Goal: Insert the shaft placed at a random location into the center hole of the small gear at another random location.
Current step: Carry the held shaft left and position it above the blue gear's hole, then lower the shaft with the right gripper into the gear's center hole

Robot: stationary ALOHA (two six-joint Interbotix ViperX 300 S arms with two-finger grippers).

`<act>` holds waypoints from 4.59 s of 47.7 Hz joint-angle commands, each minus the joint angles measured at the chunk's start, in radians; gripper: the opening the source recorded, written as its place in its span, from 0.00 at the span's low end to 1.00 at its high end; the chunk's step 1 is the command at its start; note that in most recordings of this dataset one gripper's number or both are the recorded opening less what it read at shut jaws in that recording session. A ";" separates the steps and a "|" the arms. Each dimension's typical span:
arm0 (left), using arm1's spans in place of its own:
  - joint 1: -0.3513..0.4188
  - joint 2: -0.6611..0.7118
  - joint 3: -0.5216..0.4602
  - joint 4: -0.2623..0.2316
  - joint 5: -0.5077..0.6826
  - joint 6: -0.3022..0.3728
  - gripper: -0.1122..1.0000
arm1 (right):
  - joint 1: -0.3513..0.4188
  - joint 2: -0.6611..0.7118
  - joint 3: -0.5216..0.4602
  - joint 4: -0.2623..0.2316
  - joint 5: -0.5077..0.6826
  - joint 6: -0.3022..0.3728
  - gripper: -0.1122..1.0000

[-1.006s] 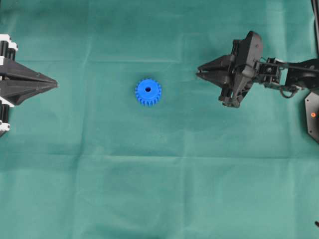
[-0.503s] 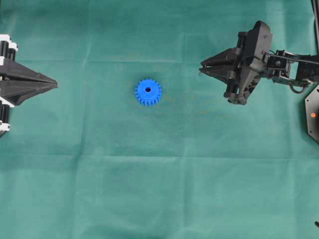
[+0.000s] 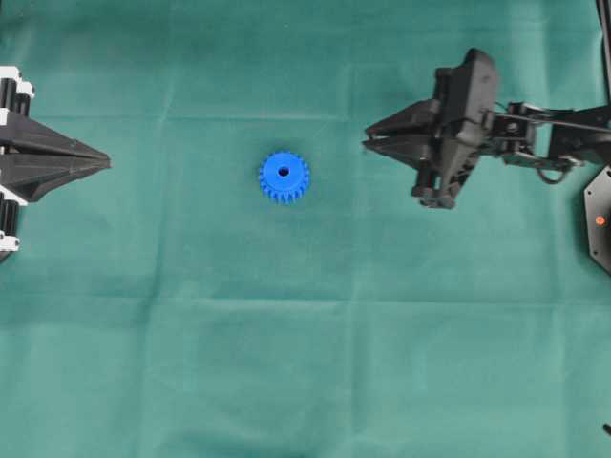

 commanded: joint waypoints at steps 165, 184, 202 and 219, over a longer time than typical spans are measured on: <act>0.005 0.008 -0.018 0.003 0.005 -0.002 0.10 | 0.066 0.258 -0.345 -0.006 0.028 -0.025 0.22; 0.005 0.008 -0.018 0.003 0.005 -0.002 0.10 | 0.066 0.230 -0.333 -0.008 0.031 -0.025 0.22; 0.009 0.008 -0.018 0.003 0.008 -0.002 0.10 | 0.077 0.267 -0.334 -0.005 0.002 -0.017 0.22; 0.018 0.008 -0.017 0.003 0.009 -0.002 0.10 | 0.080 0.295 -0.333 0.006 -0.015 -0.017 0.22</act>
